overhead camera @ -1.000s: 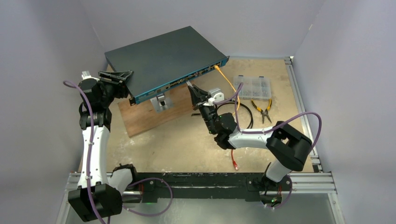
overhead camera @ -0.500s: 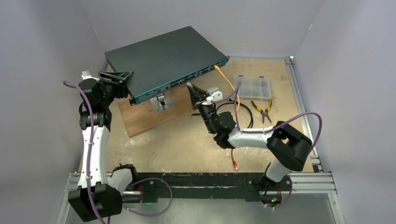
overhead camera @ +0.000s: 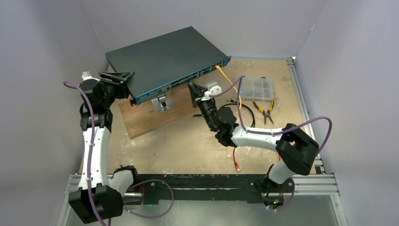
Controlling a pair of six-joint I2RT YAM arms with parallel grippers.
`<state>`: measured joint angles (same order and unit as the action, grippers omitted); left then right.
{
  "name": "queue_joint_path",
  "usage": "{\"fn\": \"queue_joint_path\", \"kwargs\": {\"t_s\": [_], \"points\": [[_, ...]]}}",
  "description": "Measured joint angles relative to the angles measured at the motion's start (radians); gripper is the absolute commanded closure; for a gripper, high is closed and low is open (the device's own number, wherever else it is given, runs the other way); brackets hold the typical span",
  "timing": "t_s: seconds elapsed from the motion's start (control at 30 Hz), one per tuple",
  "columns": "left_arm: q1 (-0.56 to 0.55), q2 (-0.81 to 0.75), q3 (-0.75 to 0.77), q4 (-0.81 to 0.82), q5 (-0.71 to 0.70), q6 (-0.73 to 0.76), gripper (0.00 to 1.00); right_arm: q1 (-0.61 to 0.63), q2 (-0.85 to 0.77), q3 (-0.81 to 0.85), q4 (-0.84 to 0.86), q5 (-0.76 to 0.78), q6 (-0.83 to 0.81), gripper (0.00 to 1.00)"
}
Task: Insert the plug into the switch port
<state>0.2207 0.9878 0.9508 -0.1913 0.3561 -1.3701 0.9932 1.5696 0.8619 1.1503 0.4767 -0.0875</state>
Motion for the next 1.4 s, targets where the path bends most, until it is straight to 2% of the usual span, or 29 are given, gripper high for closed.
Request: {"fn": "queue_joint_path", "kwargs": {"t_s": [0.33,0.97,1.4], "points": [[-0.003,0.0,0.0,0.002,-0.005,0.0,1.0,-0.006,0.0,0.005,-0.01,-0.001,-0.001,1.0],[-0.005,-0.002,0.0,-0.002,-0.008,0.0,1.0,-0.032,0.066,-0.036,0.133,-0.083,-0.004,1.0],[-0.005,-0.002,0.0,-0.003,-0.008,0.0,1.0,-0.051,0.044,0.0,0.029,-0.114,0.006,1.0]]}}
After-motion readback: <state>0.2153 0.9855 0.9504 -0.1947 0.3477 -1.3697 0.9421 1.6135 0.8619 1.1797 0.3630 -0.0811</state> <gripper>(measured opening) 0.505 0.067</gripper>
